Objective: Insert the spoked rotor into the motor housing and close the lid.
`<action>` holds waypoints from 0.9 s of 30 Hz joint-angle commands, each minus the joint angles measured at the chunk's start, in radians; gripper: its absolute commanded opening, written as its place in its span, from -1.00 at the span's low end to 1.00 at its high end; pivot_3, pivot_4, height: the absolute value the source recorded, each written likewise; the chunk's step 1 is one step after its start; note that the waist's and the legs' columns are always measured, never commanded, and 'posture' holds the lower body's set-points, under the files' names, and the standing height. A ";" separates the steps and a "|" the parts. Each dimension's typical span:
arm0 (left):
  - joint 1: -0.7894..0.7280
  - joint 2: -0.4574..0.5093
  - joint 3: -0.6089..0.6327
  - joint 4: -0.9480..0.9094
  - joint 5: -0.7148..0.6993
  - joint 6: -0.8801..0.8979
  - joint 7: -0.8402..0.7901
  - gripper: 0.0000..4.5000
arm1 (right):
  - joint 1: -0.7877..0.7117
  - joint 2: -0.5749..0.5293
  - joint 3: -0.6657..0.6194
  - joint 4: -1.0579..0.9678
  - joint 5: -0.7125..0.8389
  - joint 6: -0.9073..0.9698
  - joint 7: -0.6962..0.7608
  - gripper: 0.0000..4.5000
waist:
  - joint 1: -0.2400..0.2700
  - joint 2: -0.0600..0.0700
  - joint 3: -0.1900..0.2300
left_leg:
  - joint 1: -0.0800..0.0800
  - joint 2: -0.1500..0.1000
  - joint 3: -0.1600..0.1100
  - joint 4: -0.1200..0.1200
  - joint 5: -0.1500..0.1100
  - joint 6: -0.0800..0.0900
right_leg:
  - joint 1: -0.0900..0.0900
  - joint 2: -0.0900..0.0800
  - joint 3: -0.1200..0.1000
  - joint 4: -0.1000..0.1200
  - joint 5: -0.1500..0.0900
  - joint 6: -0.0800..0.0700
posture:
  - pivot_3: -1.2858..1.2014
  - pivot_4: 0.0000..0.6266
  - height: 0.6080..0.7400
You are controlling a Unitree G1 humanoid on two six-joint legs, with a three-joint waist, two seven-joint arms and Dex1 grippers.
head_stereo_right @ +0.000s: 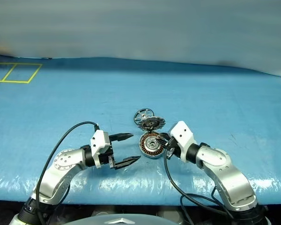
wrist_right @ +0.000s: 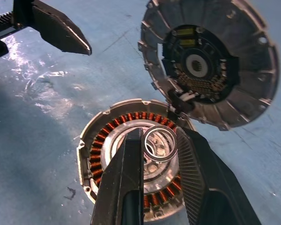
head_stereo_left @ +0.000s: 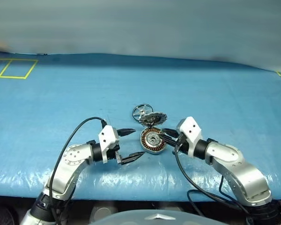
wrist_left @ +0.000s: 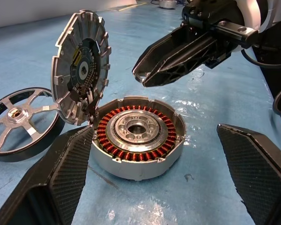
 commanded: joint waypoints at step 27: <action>0.046 0.021 0.025 -0.064 -0.009 -0.002 0.039 1.00 | -0.109 0.016 0.100 0.230 -0.079 -0.072 0.085 -0.71 | -0.007 0.000 0.000 | 0.000 0.000 0.000 0.000 0.000 0.000 | 0.000 0.000 0.000 0.000 0.000 0.000 | 0.03 -0.52 1.00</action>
